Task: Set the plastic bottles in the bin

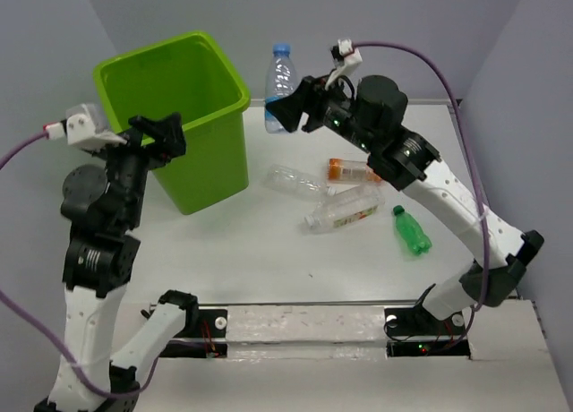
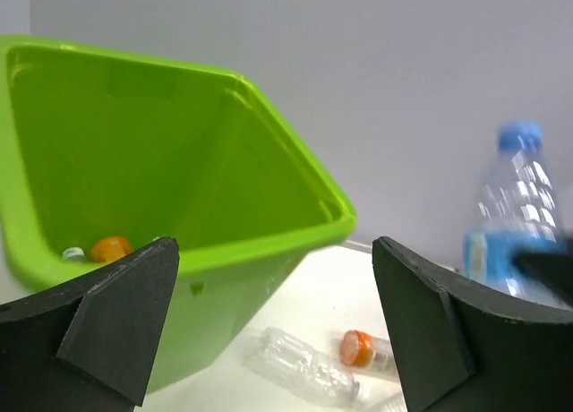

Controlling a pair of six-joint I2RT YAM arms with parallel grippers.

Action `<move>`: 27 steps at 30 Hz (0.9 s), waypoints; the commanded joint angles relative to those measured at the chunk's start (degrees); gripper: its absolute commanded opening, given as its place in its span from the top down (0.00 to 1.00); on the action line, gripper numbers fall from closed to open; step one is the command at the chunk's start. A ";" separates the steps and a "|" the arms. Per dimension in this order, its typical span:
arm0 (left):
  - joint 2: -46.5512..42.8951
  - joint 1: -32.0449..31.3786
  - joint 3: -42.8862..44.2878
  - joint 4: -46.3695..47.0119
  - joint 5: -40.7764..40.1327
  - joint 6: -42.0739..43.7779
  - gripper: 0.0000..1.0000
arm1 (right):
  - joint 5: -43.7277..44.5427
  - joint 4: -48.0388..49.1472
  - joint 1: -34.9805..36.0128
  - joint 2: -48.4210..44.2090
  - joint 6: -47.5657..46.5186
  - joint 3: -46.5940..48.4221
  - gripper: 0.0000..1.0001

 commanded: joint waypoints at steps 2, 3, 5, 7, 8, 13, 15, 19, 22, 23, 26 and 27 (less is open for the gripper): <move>-11.96 0.02 -7.93 -7.05 6.66 -1.17 0.01 | -10.75 3.56 1.00 15.41 -5.32 21.81 0.51; -13.54 0.02 -8.91 -8.27 6.68 -1.34 0.01 | -11.63 3.48 1.00 17.98 -5.15 25.33 0.51; -16.98 0.02 -11.03 -11.09 11.84 -1.61 0.02 | -12.87 3.13 1.53 23.19 -4.36 36.22 0.51; -18.82 0.02 -14.18 -13.19 21.03 -1.17 0.02 | -13.05 3.30 2.75 31.08 -3.66 46.47 0.51; -19.18 0.02 -16.02 -13.82 23.53 -1.26 0.02 | -12.96 3.39 2.76 33.63 -3.13 49.68 0.51; -20.06 -1.38 -23.05 -12.60 34.08 -1.87 0.03 | -10.34 16.46 5.57 44.19 -3.82 54.89 0.48; -20.24 -1.82 -25.17 -11.55 37.16 -2.31 0.02 | -6.38 20.59 6.27 46.47 -6.10 56.03 0.21; -19.80 -2.17 -26.58 -10.57 38.58 -1.70 0.02 | -3.91 21.32 7.41 50.00 -9.79 58.15 0.00; -18.92 -2.09 -28.86 -8.12 39.54 -1.96 0.02 | -3.03 21.32 7.94 45.46 -12.00 54.20 0.00; -18.48 -2.09 -30.26 -6.98 39.89 -2.48 0.02 | -2.51 21.14 7.94 43.86 -12.17 52.97 0.00; -16.38 -3.40 -31.86 -1.79 39.38 -3.89 0.02 | 0.13 19.92 7.94 38.13 -14.19 46.83 0.01; -15.67 -4.28 -31.94 -0.65 38.50 -4.59 0.02 | 0.92 19.30 7.94 32.91 -14.98 44.28 0.02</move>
